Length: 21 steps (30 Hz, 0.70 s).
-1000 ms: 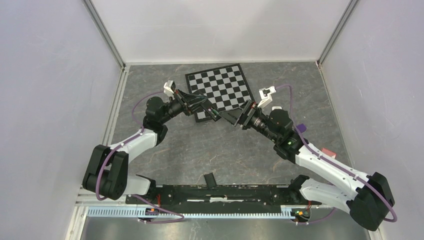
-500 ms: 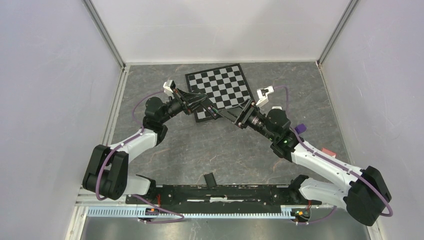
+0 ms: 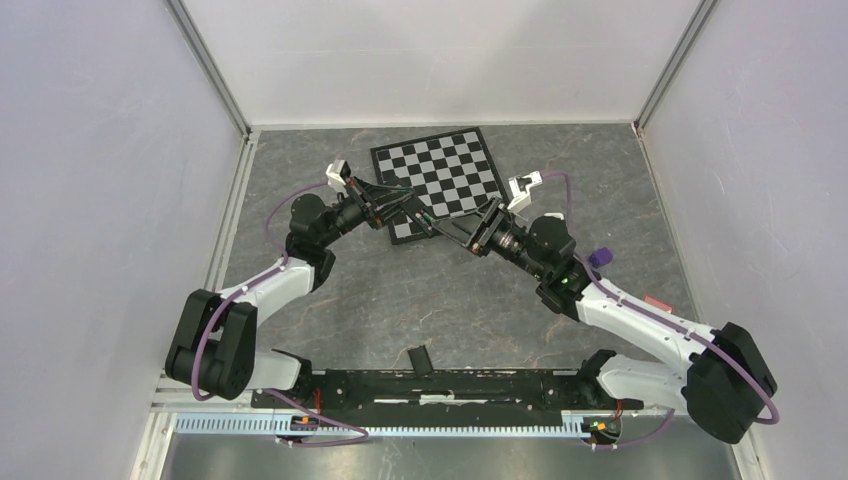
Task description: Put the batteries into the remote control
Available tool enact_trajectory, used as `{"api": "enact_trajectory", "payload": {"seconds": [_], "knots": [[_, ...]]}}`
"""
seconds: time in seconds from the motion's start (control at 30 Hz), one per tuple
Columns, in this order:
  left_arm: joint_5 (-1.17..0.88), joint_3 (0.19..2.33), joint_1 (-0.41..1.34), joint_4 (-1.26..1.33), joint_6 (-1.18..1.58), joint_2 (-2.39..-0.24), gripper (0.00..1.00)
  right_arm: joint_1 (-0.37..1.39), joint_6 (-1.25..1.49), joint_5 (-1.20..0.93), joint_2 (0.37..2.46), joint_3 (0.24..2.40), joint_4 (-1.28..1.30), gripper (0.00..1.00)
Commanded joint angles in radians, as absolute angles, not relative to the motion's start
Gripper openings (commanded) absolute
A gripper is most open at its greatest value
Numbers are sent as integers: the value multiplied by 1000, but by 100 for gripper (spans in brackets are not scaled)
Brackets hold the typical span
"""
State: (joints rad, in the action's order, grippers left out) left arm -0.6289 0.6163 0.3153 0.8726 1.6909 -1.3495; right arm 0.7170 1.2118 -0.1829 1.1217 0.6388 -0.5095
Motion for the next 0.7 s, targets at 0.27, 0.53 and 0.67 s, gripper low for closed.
{"api": "enact_trajectory", "payload": {"seconds": [0.27,0.53,0.67], "knots": [[-628,629,317,953,1720,-1331,2,713,1220,-182,1157,644,-551,44],[-647,609,327,968,1717,-1312,2,713,1238,-185,1178,638,-559,35],[-651,603,328,967,1704,-1296,2,713,1243,-192,1191,640,-563,30]]}}
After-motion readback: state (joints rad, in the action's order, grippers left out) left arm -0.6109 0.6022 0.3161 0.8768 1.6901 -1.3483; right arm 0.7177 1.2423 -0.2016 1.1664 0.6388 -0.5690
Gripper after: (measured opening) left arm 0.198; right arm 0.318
